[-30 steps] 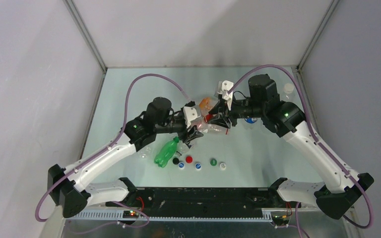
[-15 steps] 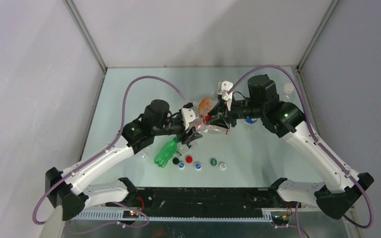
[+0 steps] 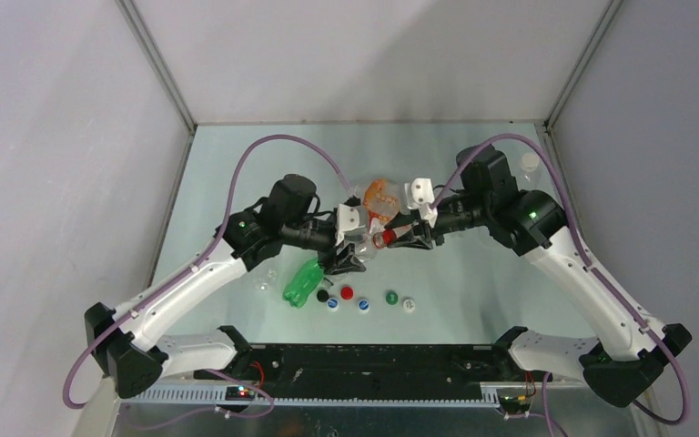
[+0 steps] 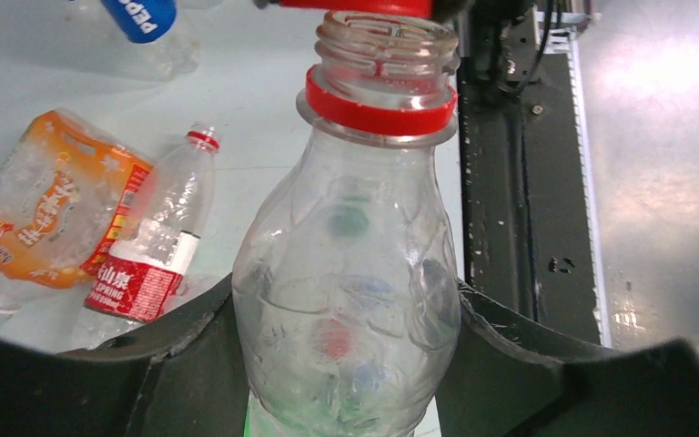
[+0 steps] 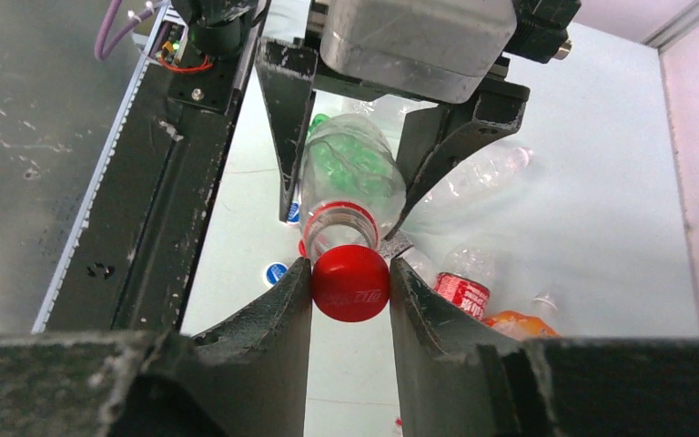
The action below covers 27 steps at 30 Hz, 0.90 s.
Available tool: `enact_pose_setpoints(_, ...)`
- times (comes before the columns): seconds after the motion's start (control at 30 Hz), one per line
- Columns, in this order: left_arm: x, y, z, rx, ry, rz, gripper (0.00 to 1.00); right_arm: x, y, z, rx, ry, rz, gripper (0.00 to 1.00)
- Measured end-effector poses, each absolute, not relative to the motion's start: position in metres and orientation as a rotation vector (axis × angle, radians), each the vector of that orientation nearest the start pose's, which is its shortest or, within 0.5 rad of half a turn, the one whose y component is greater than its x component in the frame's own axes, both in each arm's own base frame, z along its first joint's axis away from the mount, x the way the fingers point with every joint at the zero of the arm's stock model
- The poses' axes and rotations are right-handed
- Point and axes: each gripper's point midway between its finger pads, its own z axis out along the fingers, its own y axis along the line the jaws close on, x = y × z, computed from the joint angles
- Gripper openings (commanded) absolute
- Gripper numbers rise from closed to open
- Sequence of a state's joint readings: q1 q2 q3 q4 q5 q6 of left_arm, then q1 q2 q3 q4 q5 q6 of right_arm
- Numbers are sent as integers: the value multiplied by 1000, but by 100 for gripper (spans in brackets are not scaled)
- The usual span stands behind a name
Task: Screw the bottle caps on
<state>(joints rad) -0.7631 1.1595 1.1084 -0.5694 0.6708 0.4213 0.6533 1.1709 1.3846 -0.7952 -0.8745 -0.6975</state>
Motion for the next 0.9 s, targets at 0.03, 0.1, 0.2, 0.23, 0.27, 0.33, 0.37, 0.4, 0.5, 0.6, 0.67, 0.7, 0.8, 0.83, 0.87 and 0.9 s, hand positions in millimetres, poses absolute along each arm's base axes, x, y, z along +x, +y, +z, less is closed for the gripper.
enact_pose_setpoints(0.03,163,-291,244,1531,1561,-939,20,165,274,327,-1640,1219,896,0)
enact_pose_setpoints(0.1,158,-291,245,1553,1554,-963,20,163,273,329,-1658,1188,883,0)
enact_pose_setpoints(0.2,157,-291,246,1567,1548,-970,20,163,272,331,-1667,1164,871,0)
enact_pose_setpoints(0.23,156,-291,246,1568,1551,-969,20,163,272,332,-1668,1162,870,0)
enact_pose_setpoints(0.27,157,-290,245,1568,1554,-967,20,163,272,332,-1668,1160,869,0)
enact_pose_setpoints(0.33,158,-290,245,1564,1556,-957,20,162,273,332,-1671,1160,871,0)
enact_pose_setpoints(0.37,159,-290,245,1562,1556,-952,20,162,273,331,-1672,1160,872,0)
enact_pose_setpoints(0.4,160,-290,245,1559,1557,-946,21,160,273,331,-1675,1157,875,0)
enact_pose_setpoints(0.5,163,-290,245,1553,1560,-928,21,156,276,331,-1686,1146,885,0)
enact_pose_setpoints(0.6,164,-290,244,1559,1571,-926,21,153,278,331,-1695,1136,891,0)
enact_pose_setpoints(0.67,165,-291,243,1569,1579,-922,21,152,279,332,-1701,1128,889,0)
enact_pose_setpoints(0.7,165,-291,243,1574,1582,-921,20,151,279,332,-1705,1121,888,0)
enact_pose_setpoints(0.8,165,-291,242,1590,1591,-915,20,149,281,331,-1719,1103,879,0)
enact_pose_setpoints(0.83,165,-290,242,1597,1595,-912,20,149,282,331,-1724,1097,874,0)
enact_pose_setpoints(0.87,165,-289,242,1605,1599,-906,20,149,282,331,-1733,1088,864,0)
enact_pose_setpoints(0.9,165,-288,242,1609,1603,-901,20,149,283,331,-1738,1082,858,0)
